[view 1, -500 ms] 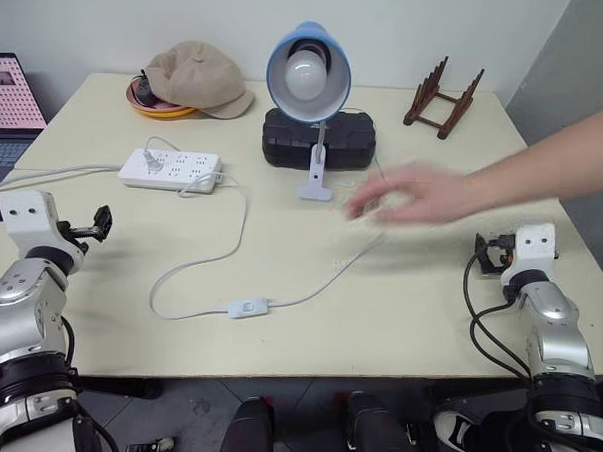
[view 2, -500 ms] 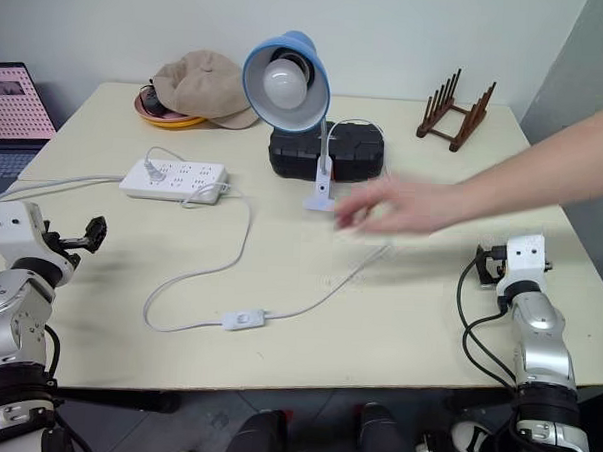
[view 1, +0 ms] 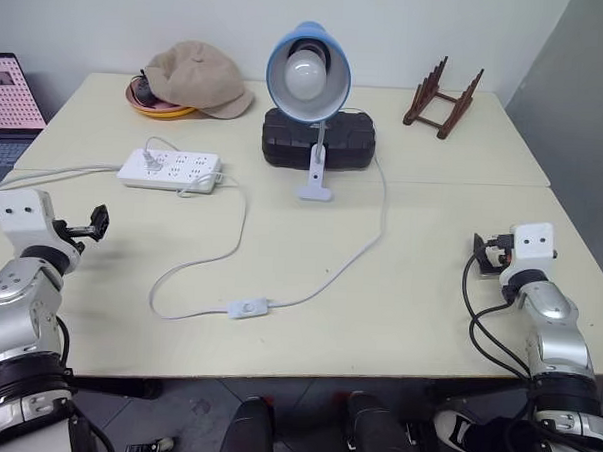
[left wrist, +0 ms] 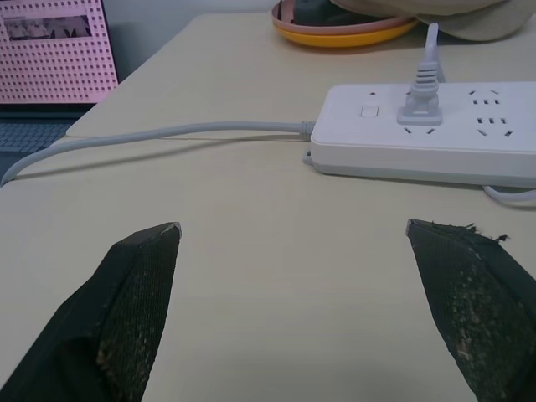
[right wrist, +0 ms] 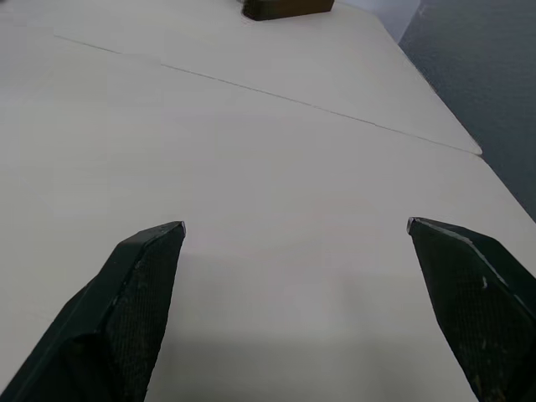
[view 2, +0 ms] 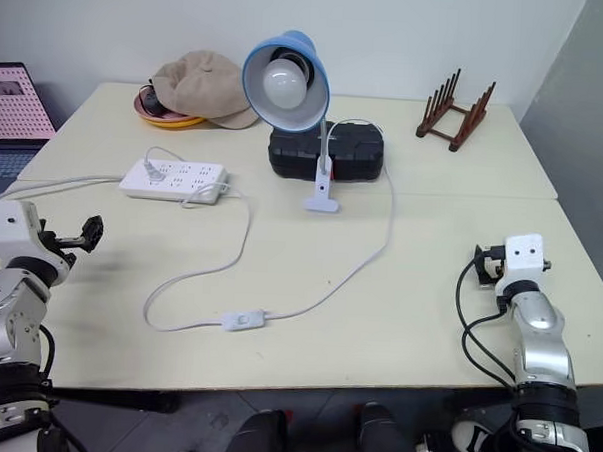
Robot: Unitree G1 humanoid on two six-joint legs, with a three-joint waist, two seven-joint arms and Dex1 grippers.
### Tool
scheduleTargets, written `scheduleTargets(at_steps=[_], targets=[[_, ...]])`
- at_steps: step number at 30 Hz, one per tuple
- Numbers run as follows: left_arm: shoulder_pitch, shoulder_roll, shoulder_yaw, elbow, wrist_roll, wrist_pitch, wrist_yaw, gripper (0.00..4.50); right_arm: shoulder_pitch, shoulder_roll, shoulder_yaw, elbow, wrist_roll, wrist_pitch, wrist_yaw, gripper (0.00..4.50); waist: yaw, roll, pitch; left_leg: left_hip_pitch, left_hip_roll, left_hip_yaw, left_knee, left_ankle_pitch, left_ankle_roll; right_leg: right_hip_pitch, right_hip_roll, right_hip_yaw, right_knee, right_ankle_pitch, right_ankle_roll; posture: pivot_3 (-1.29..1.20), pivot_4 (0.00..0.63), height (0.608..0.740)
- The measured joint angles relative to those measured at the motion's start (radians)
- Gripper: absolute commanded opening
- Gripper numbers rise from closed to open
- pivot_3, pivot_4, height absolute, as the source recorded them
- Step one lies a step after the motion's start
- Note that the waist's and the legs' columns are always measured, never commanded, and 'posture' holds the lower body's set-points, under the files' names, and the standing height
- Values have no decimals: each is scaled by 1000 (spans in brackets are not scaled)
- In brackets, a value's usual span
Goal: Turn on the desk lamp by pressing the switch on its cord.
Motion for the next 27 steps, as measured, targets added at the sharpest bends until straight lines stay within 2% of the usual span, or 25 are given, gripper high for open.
scheduleTargets(at_steps=[5,9,13,16,19,24,27], targets=[[68,94,-79,-184,-74,85,-232,4500,-46,-50,133,-113,80,48,299,4460,0,0,0,0,1,-1,0,0,0,0,0,-1,0,-1,-1,0,150,740],[210,239,-166,-439,-176,185,-491,4500,-63,-139,287,-284,217,115,681,4460,-1,0,0,0,1,0,-1,0,0,0,0,-1,0,-2,-2,0,150,740],[365,384,-201,-652,-270,263,-713,4500,-56,-188,404,-409,274,144,892,4460,1,1,0,-1,1,-1,-1,0,0,-1,0,-2,0,-4,-4,0,150,740],[438,434,-188,-726,-291,275,-809,4500,-47,-209,432,-439,274,145,957,4460,4,1,1,1,1,-1,-1,0,0,-1,0,-2,0,-7,-11,0,150,740],[479,446,-191,-717,-229,197,-852,4500,-59,-147,471,-434,253,115,954,4460,2,1,0,3,1,-1,-1,0,0,-1,0,-2,1,-7,-12,0,150,740],[466,397,-190,-675,-166,98,-826,4500,-102,-7,579,-373,152,24,906,4460,1,1,1,3,2,0,-1,0,0,-1,0,-1,1,-6,-13,0,150,740],[463,353,-195,-659,-131,40,-798,4500,-121,7,592,-348,133,9,899,4460,5,1,0,1,1,0,-1,0,0,-1,0,-2,0,-6,-12,0,150,740]])
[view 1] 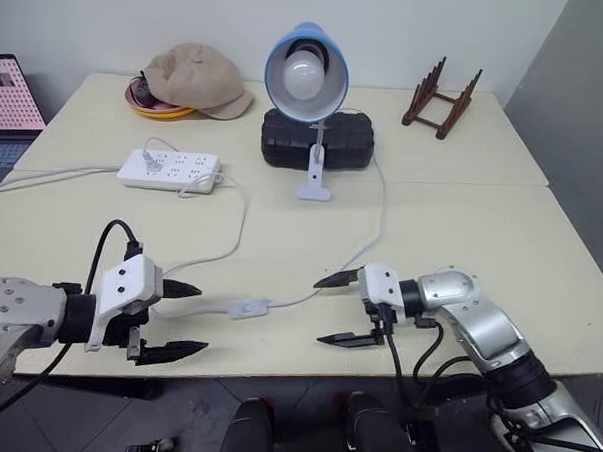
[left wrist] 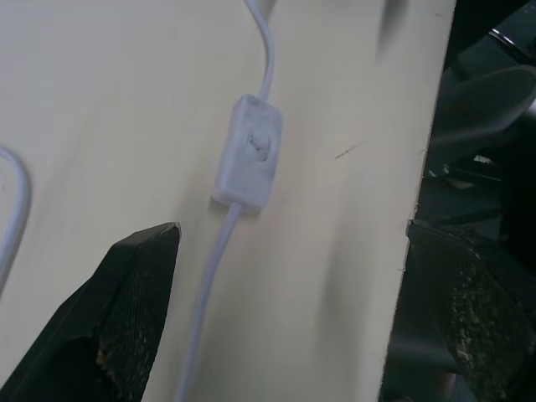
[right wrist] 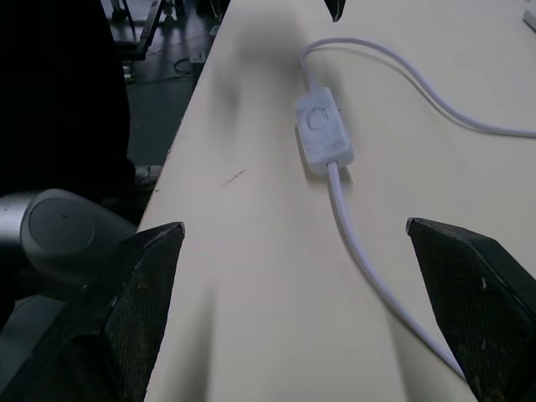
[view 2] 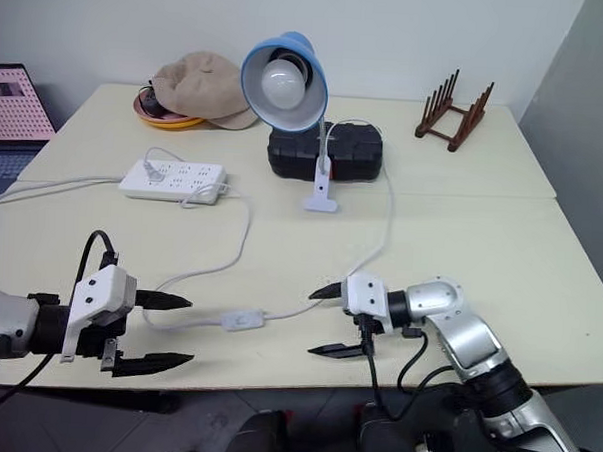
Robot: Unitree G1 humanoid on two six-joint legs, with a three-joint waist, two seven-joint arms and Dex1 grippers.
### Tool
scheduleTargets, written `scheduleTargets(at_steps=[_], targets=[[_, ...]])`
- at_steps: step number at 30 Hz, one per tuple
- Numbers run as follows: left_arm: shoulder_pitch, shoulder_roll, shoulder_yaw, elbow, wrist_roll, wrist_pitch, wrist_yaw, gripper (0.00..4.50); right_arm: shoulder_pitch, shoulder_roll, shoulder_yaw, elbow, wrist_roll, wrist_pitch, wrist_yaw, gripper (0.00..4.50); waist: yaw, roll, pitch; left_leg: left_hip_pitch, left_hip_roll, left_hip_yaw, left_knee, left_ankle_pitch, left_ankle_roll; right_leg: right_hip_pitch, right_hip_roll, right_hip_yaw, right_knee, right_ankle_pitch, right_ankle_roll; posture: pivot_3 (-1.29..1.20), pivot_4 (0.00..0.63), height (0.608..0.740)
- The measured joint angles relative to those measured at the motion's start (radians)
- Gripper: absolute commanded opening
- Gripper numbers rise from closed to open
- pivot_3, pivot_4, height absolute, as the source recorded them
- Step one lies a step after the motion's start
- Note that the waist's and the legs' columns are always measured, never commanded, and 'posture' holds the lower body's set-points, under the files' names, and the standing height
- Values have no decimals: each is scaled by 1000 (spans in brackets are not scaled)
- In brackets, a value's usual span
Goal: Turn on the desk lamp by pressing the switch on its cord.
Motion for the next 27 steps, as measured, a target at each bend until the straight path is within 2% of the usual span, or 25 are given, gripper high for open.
scheduleTargets(at_steps=[2,7,15,16,17,21,22,23,27], targets=[[-16,-43,-28,26,38,-63,22,4500,-6,-6,-1,-13,3,12,1,4460,5,0,0,-1,0,0,0,0,0,0,0,0,0,0,1,0,150,740],[-119,-126,-166,174,151,-217,41,4500,27,-109,-53,-112,42,74,28,4460,21,-1,0,-1,0,-1,0,0,0,0,1,-1,0,-1,1,0,150,740],[-304,-205,-326,382,270,-409,31,4500,77,-146,-117,-273,103,202,-34,4460,22,-1,-1,-1,0,-1,1,0,0,0,1,0,1,0,2,0,150,740],[-322,-210,-340,407,278,-434,27,4127,79,-147,-123,-284,103,219,-46,4500,21,-1,-1,-1,0,-1,1,0,0,0,1,0,1,0,3,0,150,740],[-334,-211,-349,425,279,-451,16,4093,84,-149,-130,-290,104,231,-57,4500,20,-1,-1,-1,0,-1,1,0,0,0,1,0,1,2,5,0,150,740],[-372,-225,-361,478,280,-483,1,3209,92,-153,-153,-306,104,264,-86,4500,21,-1,-1,-1,0,-2,1,0,0,0,1,-1,1,3,7,0,150,740],[-383,-229,-368,491,280,-486,-5,3107,96,-153,-153,-312,105,269,-96,4500,21,-1,-1,-1,0,-2,1,0,0,0,1,-1,1,3,7,0,150,740],[-389,-231,-373,500,280,-494,-11,2722,102,-153,-154,-317,105,272,-99,4500,21,-1,-1,-1,0,-2,1,0,0,0,1,0,1,3,7,0,150,740],[-408,-232,-391,528,284,-526,-31,1791,113,-156,-162,-318,116,284,-110,4500,21,-1,-1,-1,0,-2,1,0,0,0,1,-1,1,3,7,0,150,740]])
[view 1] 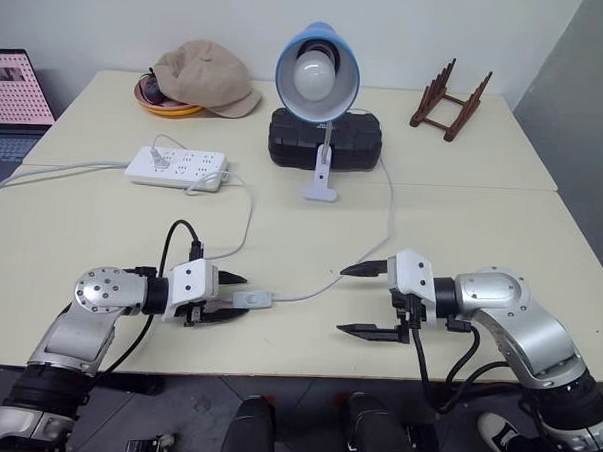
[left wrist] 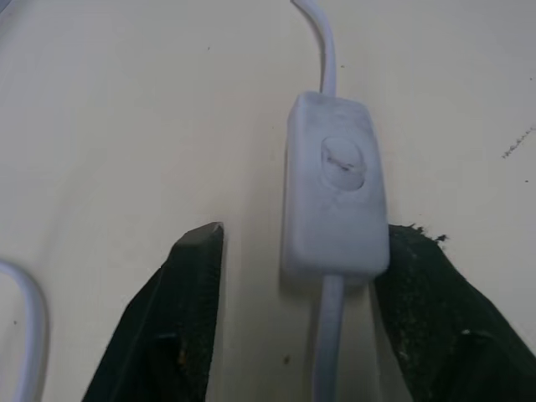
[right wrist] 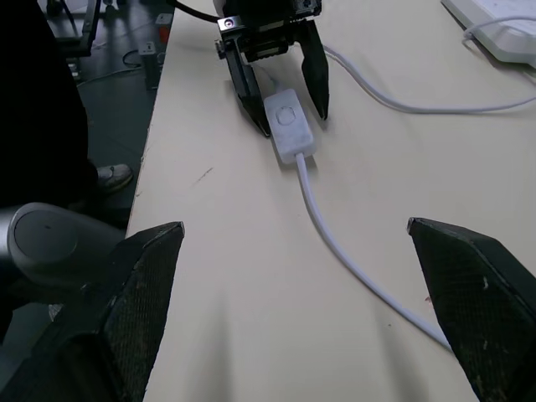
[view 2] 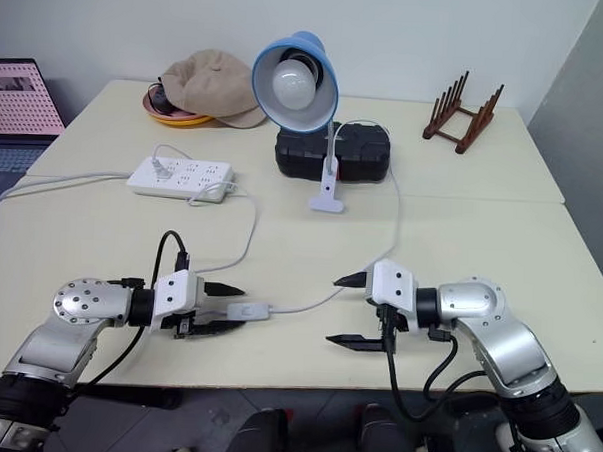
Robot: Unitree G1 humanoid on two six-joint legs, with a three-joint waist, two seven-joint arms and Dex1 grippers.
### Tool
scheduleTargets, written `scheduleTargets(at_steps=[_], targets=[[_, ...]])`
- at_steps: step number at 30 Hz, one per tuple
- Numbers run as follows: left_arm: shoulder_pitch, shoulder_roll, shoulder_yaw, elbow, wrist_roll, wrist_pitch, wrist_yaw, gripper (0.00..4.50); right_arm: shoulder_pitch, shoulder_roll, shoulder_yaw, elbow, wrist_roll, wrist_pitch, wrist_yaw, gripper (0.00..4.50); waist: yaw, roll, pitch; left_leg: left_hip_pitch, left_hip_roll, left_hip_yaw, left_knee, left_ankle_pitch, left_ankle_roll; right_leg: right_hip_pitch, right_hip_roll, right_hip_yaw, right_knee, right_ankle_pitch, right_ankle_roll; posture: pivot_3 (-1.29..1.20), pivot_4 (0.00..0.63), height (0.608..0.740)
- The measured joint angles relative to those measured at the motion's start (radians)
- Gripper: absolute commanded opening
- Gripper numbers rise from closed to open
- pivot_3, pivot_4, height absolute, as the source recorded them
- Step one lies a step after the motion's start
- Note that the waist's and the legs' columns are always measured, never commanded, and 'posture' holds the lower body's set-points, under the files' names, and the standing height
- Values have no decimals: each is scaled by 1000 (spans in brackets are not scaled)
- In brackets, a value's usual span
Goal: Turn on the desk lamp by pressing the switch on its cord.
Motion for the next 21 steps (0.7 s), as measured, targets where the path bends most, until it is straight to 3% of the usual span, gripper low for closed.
scheduleTargets(at_steps=[4,8,12,15,21], targets=[[-12,-1,-2,5,-8,10,-20,1087,2,-6,-22,1,9,0,-9,4500,0,0,0,0,0,0,0,0,0,0,0,0,0,0,0,0,150,740],[-11,-1,-2,-4,-30,88,-24,1087,10,-8,-38,3,35,34,-28,4500,0,0,0,0,0,0,0,0,0,0,0,0,0,0,0,0,150,740],[-53,-32,28,-110,-187,465,51,1087,5,31,-140,3,162,233,-124,4500,0,0,0,-1,0,-2,2,0,0,1,0,-1,1,1,1,0,150,740],[-112,-80,60,-214,-282,638,121,1087,-4,95,-254,0,317,481,-254,4500,1,0,0,-2,0,-3,5,0,0,2,0,-1,1,1,2,0,150,740],[-185,-220,50,-339,-301,678,265,1087,-71,326,-532,9,653,932,-604,4500,-6,0,0,-1,0,-3,9,0,0,5,1,-1,1,2,3,0,150,740]])
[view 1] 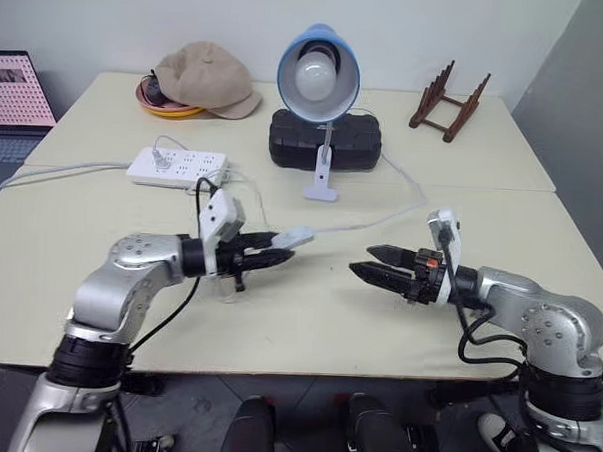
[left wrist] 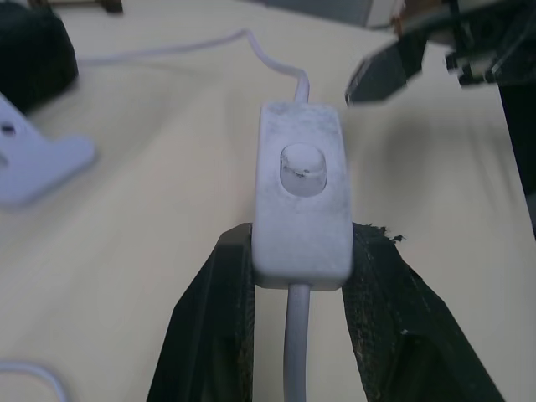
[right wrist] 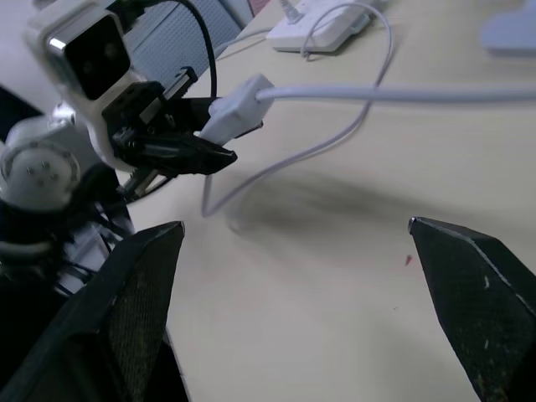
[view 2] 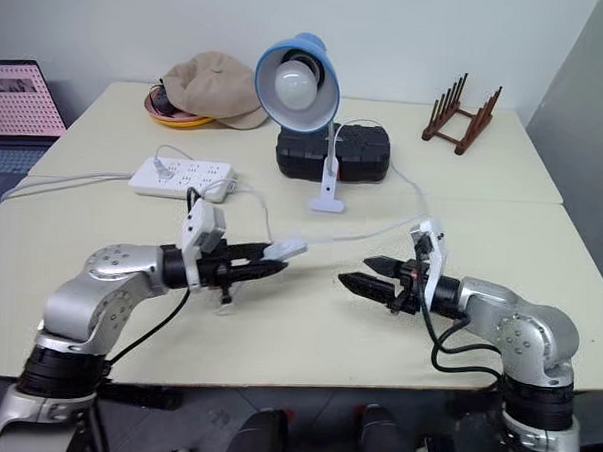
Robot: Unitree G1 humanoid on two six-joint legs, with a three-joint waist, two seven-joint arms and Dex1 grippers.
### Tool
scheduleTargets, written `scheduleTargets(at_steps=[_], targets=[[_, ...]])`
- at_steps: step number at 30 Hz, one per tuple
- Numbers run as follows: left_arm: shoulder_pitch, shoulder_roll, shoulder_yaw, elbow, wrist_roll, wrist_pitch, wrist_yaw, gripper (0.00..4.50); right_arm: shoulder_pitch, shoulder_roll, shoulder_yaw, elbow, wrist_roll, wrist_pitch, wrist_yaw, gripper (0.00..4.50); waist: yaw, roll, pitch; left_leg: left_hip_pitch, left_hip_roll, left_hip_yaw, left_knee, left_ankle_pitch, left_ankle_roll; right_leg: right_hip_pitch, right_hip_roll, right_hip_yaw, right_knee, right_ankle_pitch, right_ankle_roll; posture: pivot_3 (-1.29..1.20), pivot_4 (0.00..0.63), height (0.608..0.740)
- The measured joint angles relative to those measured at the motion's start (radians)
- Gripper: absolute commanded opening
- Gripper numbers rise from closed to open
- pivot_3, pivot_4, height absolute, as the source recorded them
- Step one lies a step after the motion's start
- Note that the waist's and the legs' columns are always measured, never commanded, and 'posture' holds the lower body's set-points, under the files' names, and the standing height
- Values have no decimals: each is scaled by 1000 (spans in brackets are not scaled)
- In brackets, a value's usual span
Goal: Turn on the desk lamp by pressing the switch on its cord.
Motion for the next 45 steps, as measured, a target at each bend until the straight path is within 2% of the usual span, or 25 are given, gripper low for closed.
scheduleTargets(at_steps=[5,14,20,32,35,37,39,43,45], targets=[[2,-66,-47,-32,45,-26,79,1087,-53,130,-139,35,74,139,-237,4500,-2,0,0,0,0,0,1,0,0,0,0,1,0,0,0,0,150,740],[27,-117,-127,-65,96,-65,123,1087,-155,298,-243,43,142,226,-482,4500,-12,1,0,-1,0,0,1,0,0,0,0,0,-1,0,0,0,150,740],[27,-138,-139,-65,104,-71,132,1087,-195,343,-245,74,155,245,-568,4500,-14,1,0,-1,0,0,0,0,0,0,0,0,-1,0,0,0,150,740],[25,-147,-140,-65,114,-72,146,1087,-203,355,-251,103,200,249,-631,4500,-17,1,0,-2,0,0,0,0,0,-1,0,0,-2,-1,-1,0,150,740],[24,-146,-140,-65,114,-72,148,1087,-203,351,-251,104,221,249,-643,4038,-17,1,0,-2,0,0,0,0,0,-1,0,0,-2,-1,-1,0,150,740],[24,-146,-140,-65,114,-72,148,1087,-203,346,-249,105,236,249,-648,3548,-18,1,0,-2,0,0,0,0,0,-1,0,0,-2,-1,-1,0,150,740],[22,-145,-140,-65,114,-71,148,1087,-202,337,-244,105,241,248,-649,3352,-18,1,0,-3,0,0,-1,0,0,-2,0,0,-3,-1,-1,0,150,740],[15,-144,-140,-65,114,-70,148,1087,-199,325,-220,105,250,245,-648,2319,-18,1,0,-5,0,0,-1,0,0,-4,0,0,-2,-1,-1,0,150,740],[15,-143,-140,-65,114,-68,148,1087,-198,317,-204,105,263,241,-647,1966,-18,1,0,-5,0,0,-1,0,0,-5,0,0,-3,-1,-1,0,150,740]])
